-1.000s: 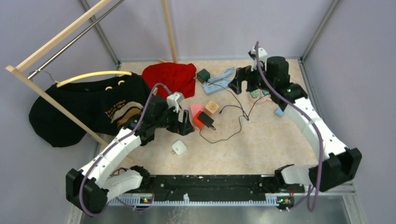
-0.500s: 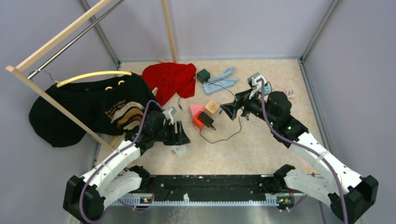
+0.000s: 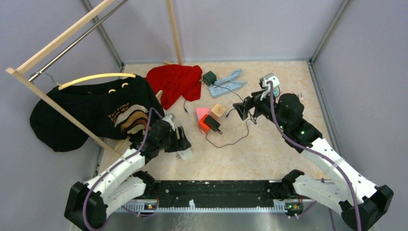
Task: Insert the plug
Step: Pick up the plug from the corner of the board.
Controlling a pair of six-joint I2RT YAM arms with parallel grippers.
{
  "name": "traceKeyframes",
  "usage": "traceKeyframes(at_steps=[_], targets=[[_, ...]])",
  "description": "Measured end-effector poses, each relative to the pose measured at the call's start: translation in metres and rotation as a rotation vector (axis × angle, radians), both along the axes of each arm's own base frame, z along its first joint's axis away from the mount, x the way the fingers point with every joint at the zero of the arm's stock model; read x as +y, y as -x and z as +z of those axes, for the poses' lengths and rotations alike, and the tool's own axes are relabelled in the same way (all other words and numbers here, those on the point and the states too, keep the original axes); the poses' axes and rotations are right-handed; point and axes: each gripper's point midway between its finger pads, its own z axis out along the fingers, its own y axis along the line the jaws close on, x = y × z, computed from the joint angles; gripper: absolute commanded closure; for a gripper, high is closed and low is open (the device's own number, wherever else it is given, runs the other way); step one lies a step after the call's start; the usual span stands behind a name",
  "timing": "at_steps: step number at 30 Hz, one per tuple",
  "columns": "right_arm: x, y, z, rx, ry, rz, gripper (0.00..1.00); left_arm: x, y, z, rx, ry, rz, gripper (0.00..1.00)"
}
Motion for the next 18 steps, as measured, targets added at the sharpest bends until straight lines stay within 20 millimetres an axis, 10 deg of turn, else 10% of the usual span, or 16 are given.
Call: traceKeyframes(at_steps=[18], targets=[[-0.016,0.003,0.008,-0.007,0.035,-0.058,0.01,-0.027,-0.003,-0.024,0.001,0.058,-0.117,0.27]])
